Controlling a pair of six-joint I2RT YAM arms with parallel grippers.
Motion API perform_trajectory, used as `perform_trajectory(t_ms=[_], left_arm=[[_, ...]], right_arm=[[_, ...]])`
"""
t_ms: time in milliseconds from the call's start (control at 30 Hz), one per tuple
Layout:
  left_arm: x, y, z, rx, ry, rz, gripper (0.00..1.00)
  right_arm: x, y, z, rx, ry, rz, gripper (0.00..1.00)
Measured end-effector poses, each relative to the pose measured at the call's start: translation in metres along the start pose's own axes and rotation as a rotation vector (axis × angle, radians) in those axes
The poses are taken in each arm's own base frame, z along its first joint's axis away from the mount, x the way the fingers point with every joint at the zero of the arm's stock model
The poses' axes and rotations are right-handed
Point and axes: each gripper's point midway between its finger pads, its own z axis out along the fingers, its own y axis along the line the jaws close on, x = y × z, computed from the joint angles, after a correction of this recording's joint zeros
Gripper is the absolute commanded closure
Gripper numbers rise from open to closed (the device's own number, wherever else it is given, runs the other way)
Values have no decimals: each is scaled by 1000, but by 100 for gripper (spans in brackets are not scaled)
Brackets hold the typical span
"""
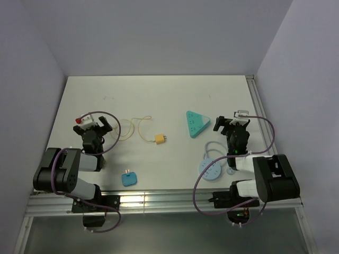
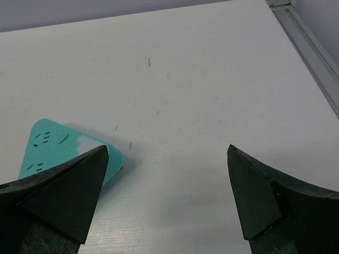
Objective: Insert the plug
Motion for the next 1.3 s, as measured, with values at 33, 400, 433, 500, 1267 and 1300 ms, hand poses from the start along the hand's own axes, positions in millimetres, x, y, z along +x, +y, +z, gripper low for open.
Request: perform_trajectory(t_ms=[33,400,433,500,1267,1300], left_arm=[[0,1,0,-2,-1,6,0],[-44,-2,11,-108,-35,-2,1],[-53,-5,13,-119,-41,-22,1],[-74,-7,16,-171,-38,-109,0],[-93,-79,-78,77,451,-524,6],[-93,-80,-83,94,461,-527,5]], right_arm=[[-1,-2,0,15,-4,1,0],[-40,-28,-11,190,-81,66,0],[-45,-30,-14,211,-84,104,0],[-52,-32,-18,257,-47,186,0],[-32,267,-29,-497,627,181,12],[-25,280,-25,-499,653,159,13]])
